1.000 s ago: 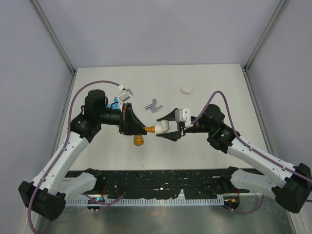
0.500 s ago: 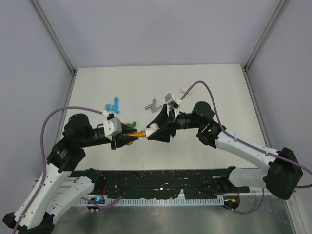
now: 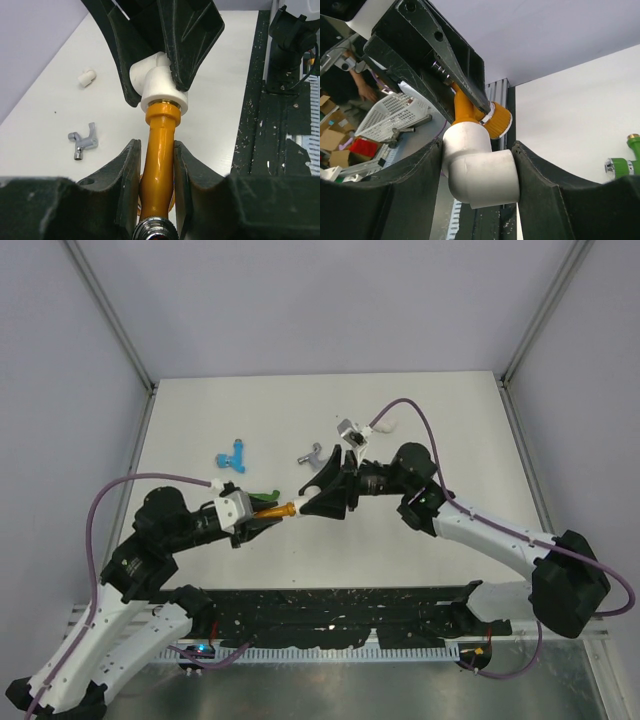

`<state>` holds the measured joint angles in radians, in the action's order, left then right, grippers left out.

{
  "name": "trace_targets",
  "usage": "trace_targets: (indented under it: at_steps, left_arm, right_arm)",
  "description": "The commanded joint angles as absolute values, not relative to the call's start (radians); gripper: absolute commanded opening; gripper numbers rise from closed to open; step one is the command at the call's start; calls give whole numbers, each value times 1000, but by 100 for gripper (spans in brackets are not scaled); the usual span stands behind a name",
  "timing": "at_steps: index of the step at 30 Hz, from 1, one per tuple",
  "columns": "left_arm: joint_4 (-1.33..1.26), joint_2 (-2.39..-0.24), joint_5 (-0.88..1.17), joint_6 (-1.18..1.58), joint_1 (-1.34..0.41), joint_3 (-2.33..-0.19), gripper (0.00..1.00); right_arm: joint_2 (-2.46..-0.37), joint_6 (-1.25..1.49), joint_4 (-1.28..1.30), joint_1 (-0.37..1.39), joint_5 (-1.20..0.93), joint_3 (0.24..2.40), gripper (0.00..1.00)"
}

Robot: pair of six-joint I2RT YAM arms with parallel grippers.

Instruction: Install the water faucets

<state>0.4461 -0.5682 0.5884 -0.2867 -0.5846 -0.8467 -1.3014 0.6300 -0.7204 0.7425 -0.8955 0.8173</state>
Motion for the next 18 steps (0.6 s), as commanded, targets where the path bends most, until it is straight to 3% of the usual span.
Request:
trace_targets:
  at_steps: [1,5,9,18]
  left_arm:
    - [365,-594,405,-212,-568,-819,0]
    - [339,-624,442,-66,-535,-815,0]
    - [256,-663,609,119,-445,-792,0]
    - [192,-804,917,334,-374,-842,0]
  right_arm:
    - [-1161,395,-463,733,-781,906,59]
    - [-1068,153,-277,730,-688,925,71]
    - [-1000,5,-178,732,-626,919,84]
    - [-911,-259,-199,732,-666,839,89]
